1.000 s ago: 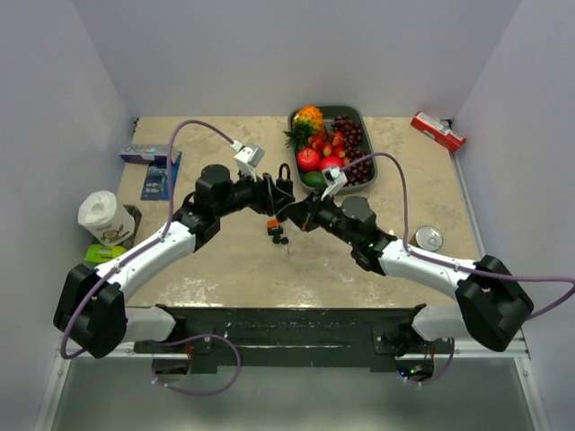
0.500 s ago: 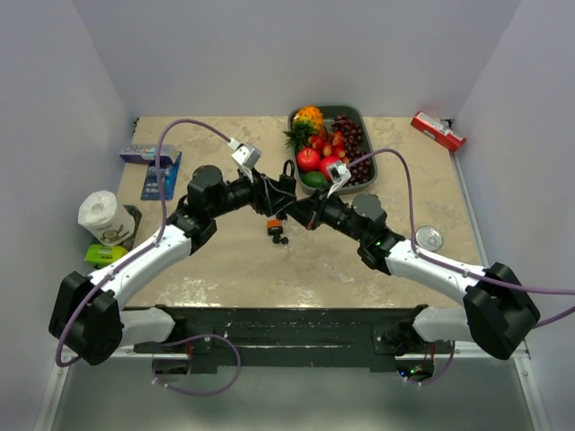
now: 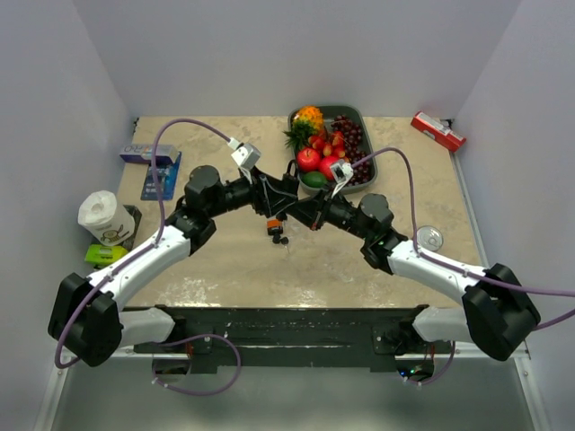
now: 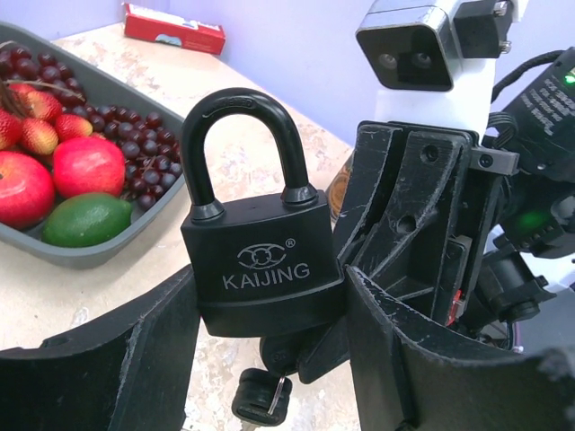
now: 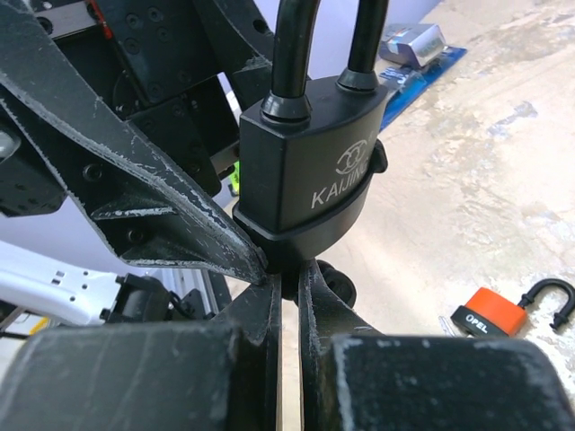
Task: Unlock with the key
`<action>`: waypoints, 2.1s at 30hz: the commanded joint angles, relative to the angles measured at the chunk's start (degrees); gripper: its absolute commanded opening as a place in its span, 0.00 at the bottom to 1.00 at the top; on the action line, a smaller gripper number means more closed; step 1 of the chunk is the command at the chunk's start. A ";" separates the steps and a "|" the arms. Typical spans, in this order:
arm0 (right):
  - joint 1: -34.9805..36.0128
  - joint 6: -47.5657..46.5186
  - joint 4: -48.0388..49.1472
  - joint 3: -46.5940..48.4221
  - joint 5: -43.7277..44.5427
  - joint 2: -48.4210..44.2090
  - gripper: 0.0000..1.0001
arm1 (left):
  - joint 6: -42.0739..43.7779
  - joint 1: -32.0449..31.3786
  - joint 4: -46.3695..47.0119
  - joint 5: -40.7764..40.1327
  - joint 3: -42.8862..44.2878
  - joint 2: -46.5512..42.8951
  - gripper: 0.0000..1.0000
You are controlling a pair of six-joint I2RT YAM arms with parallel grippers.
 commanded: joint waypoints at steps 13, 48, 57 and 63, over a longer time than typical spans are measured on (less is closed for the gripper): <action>-1.85 0.59 15.53 5.19 -8.39 -2.48 0.00 | -3.60 -4.24 7.87 26.93 -3.05 -2.80 0.00; 4.74 -16.99 -5.74 7.65 8.57 -6.44 0.00 | -14.24 -4.33 12.01 6.11 -6.92 -0.43 0.62; 5.44 -16.99 -5.12 7.39 8.57 -6.35 0.00 | -14.24 -4.42 12.53 3.29 -7.01 -0.08 0.77; 5.53 -17.08 -5.39 7.48 8.66 -6.53 0.00 | -14.06 -4.42 12.09 0.83 -6.83 0.63 0.78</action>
